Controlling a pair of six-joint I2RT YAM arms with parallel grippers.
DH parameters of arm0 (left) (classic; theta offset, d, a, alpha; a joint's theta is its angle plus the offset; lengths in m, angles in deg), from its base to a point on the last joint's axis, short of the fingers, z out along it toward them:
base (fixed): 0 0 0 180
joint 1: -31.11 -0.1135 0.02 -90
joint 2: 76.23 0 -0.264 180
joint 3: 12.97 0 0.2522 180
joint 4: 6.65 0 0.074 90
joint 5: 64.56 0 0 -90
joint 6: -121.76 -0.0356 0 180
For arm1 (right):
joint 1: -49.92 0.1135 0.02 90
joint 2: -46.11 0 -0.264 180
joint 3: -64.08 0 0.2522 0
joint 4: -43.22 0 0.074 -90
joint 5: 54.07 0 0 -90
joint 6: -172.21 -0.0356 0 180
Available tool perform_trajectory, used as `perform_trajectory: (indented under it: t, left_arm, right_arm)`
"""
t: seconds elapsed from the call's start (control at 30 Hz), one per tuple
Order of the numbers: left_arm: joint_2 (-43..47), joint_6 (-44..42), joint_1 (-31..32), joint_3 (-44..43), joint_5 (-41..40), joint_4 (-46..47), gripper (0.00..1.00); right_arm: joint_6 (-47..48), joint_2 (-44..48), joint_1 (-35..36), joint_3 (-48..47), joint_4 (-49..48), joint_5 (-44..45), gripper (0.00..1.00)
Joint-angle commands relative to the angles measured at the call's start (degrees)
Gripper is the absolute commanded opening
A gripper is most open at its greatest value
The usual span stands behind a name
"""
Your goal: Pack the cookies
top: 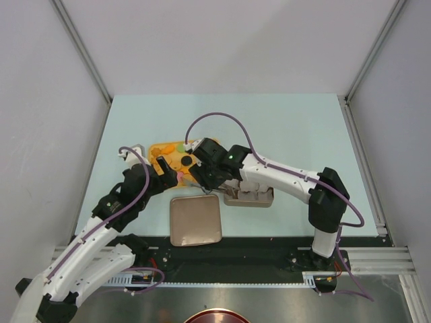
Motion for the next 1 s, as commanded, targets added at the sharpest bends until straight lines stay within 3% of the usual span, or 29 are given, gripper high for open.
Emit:
perform_trajectory:
  t: [0.0,0.97]
  left_arm:
    - [-0.2,0.7,0.2,0.2,-0.4,0.5,0.98]
    - [0.0,1.3,0.2,1.1,-0.8,0.1,0.98]
  right_arm:
    - [0.5,-0.3,0.9,1.2,-1.2,2.3,0.59]
    - [-1.0,-7.7,3.4,-7.4,-2.7,4.2,0.59]
